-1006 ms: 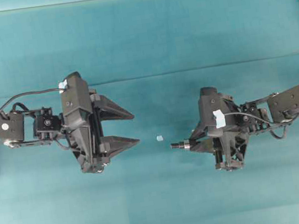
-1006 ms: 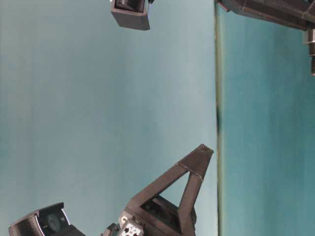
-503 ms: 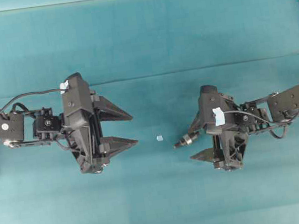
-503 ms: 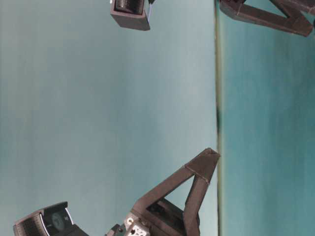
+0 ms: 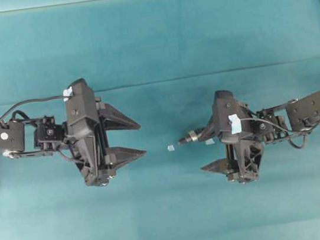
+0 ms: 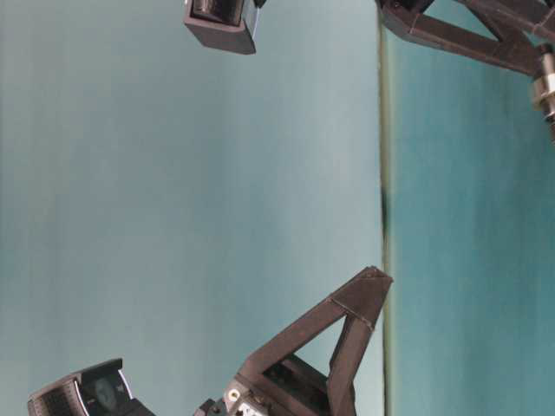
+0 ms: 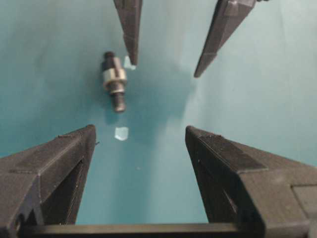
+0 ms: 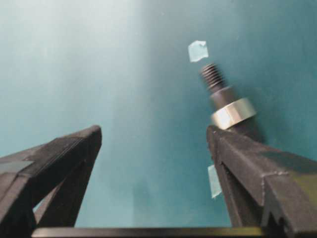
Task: Insert the washer onto the shaft with both hands.
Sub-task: 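Open the right gripper to release the shaft onto the table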
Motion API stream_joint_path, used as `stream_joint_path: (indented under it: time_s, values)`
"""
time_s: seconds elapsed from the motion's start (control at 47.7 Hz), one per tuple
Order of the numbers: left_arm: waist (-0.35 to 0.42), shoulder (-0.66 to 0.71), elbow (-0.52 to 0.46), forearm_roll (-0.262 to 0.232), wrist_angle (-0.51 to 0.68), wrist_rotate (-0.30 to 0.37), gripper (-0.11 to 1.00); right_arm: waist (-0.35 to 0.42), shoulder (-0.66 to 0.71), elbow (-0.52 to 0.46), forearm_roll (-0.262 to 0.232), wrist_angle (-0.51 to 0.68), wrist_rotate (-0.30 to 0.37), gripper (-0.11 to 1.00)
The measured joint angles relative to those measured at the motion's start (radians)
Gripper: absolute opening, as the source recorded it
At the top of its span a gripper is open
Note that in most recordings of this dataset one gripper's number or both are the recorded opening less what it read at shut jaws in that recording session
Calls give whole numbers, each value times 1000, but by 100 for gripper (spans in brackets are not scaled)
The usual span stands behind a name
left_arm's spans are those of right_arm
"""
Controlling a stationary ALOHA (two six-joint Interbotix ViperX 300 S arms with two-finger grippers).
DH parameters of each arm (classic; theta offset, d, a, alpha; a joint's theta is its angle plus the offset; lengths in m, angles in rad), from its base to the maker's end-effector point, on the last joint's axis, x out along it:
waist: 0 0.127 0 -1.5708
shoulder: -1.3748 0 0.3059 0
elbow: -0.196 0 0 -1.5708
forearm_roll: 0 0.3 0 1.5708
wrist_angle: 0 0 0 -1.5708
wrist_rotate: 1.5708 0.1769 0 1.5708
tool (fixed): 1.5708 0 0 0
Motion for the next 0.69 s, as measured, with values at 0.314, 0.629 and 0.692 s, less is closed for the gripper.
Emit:
stream_joint_path:
  time_s: [0.314,0.629,0.692]
  values:
    - [0,0,2,-2,20,2,80,0,0,-2,0,-2,-2,61]
    - [-6,-15,20,0,61,0,80,0,-32,-2,-2,-2,-2,60]
    - [-6,-26,32,0,64,2,80,0,-54,0,-2,-2,-2,60]
